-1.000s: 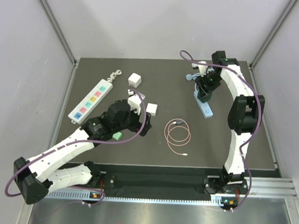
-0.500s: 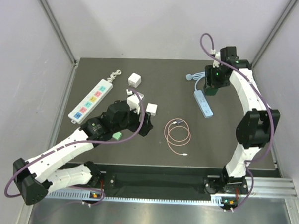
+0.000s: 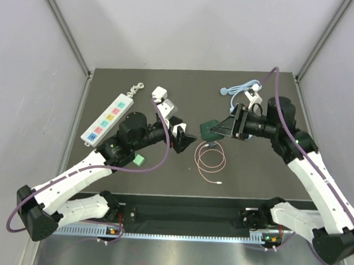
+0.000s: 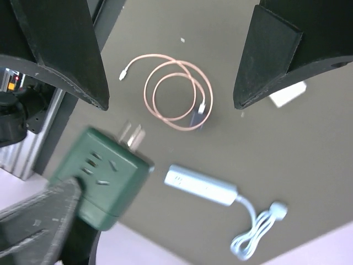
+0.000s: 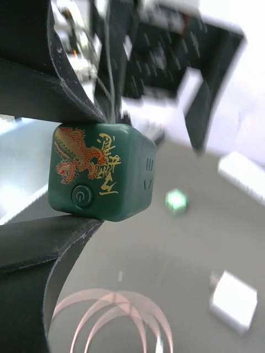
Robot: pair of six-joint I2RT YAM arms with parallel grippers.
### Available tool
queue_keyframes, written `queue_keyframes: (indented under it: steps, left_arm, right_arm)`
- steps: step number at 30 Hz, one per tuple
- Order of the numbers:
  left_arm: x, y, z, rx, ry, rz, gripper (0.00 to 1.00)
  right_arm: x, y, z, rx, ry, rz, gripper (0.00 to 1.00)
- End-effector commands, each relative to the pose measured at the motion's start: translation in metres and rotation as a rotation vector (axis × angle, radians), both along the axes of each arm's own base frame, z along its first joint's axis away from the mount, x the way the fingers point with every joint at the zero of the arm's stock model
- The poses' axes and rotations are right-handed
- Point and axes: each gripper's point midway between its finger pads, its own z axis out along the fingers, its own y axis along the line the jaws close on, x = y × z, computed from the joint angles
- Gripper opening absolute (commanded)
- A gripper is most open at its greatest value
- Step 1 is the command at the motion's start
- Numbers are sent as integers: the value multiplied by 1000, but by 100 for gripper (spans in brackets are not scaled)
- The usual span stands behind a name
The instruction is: Insert the plug
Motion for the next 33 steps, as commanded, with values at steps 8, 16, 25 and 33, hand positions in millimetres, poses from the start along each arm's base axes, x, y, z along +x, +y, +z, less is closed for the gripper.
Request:
queue_keyframes:
  steps: [8, 16, 25, 33]
  left_arm:
    - [-35, -29, 75, -161, -280, -282, 98]
    - [-43, -36, 75, -146, -293, -325, 98]
    - [-39, -41, 68, -124, -299, -331, 96]
    - [-37, -37, 65, -101, -291, -301, 98]
  right_arm:
    - [-44, 25, 63, 290, -56, 114, 0]
    - [-45, 33, 58, 323, -41, 125, 0]
    - [-44, 44, 51, 334, -23, 118, 0]
    - [-37, 40, 54, 327, -63, 75, 0]
